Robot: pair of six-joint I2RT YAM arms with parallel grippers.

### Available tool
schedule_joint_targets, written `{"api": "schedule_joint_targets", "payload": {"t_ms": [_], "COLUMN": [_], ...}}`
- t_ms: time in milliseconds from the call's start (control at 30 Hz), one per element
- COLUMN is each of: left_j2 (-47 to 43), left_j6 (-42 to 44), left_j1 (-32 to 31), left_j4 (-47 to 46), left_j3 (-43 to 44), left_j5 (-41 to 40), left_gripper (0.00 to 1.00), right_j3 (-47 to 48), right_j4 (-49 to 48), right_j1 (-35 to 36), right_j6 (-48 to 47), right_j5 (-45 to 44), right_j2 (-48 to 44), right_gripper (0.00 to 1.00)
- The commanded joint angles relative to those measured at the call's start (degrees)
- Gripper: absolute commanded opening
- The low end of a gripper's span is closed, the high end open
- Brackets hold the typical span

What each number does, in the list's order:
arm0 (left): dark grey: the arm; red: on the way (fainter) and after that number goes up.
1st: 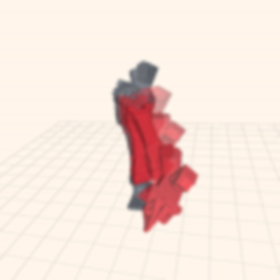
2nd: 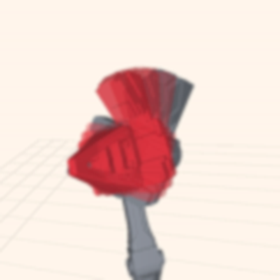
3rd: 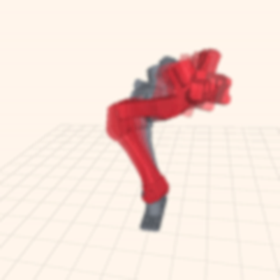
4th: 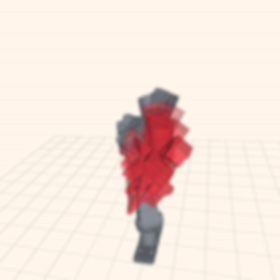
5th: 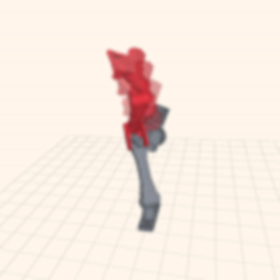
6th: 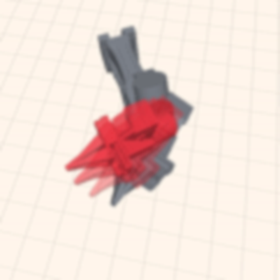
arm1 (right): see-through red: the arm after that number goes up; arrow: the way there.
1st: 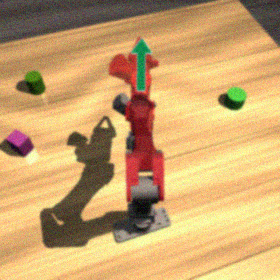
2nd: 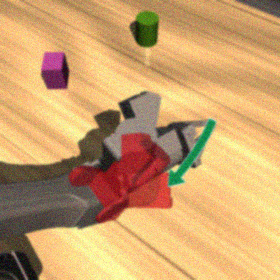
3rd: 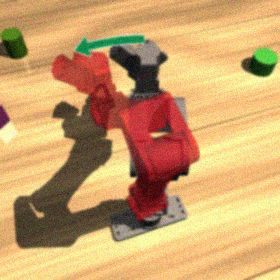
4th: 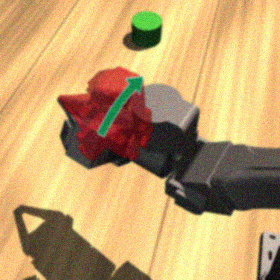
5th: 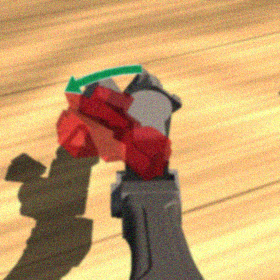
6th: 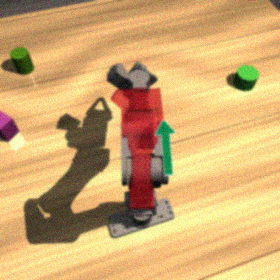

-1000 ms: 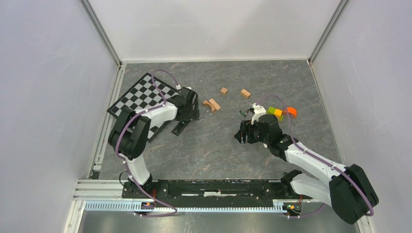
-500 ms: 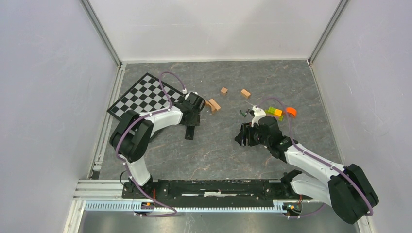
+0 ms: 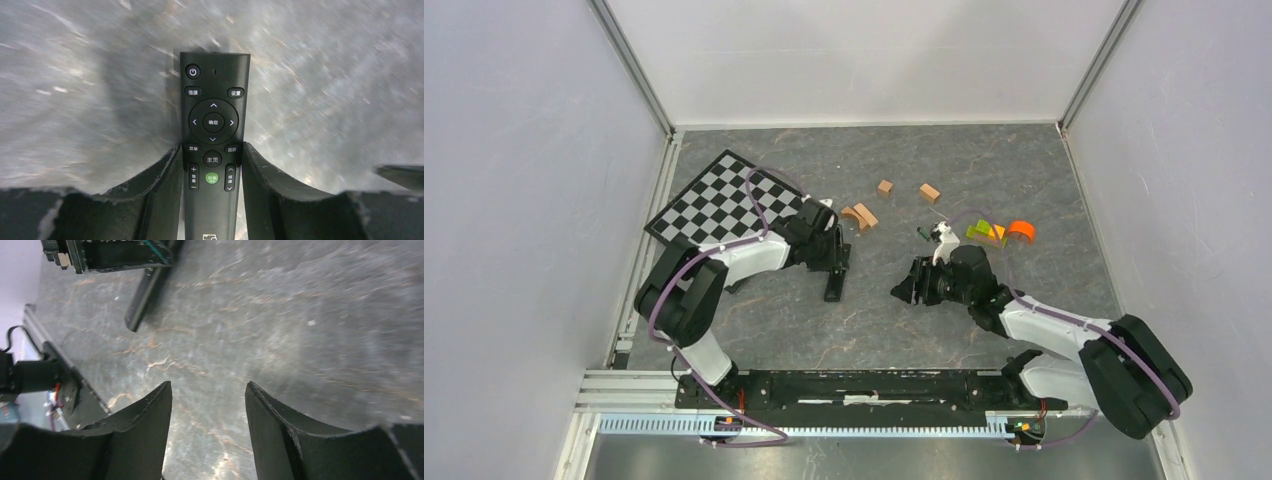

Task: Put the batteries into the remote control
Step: Pick up the remote control from the center of the board.

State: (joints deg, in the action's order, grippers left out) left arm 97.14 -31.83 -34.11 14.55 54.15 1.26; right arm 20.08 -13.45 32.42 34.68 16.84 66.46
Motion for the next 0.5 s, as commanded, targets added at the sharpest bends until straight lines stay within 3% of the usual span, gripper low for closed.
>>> {"api": "schedule_joint_targets", "payload": {"t_ms": [0,267,467], "left_j2": [-1.37,-3.23,-1.28], "left_j6": [-10.04,-21.66,-26.47], "left_j1": [-0.62,-0.63,-0.67], "left_j4": [-8.22,-24.37,-32.82], "left_j3": [-5.65,-12.45,-15.86], "left_j5": [18.18,26.07,29.95], "left_gripper": [0.40,0.38,0.37], "right_j3": [-2.26,-6.83,-5.73], "right_j4": [-16.19,-34.44,-41.82], "right_j1": [4.56,8.93,9.60], "right_j6": [9.53,25.32,31.63], "right_j5": [3.42,-0.86,3.15], "right_j2": [3.42,12.16,21.67], "right_gripper": [0.61,0.74,0.70]}}
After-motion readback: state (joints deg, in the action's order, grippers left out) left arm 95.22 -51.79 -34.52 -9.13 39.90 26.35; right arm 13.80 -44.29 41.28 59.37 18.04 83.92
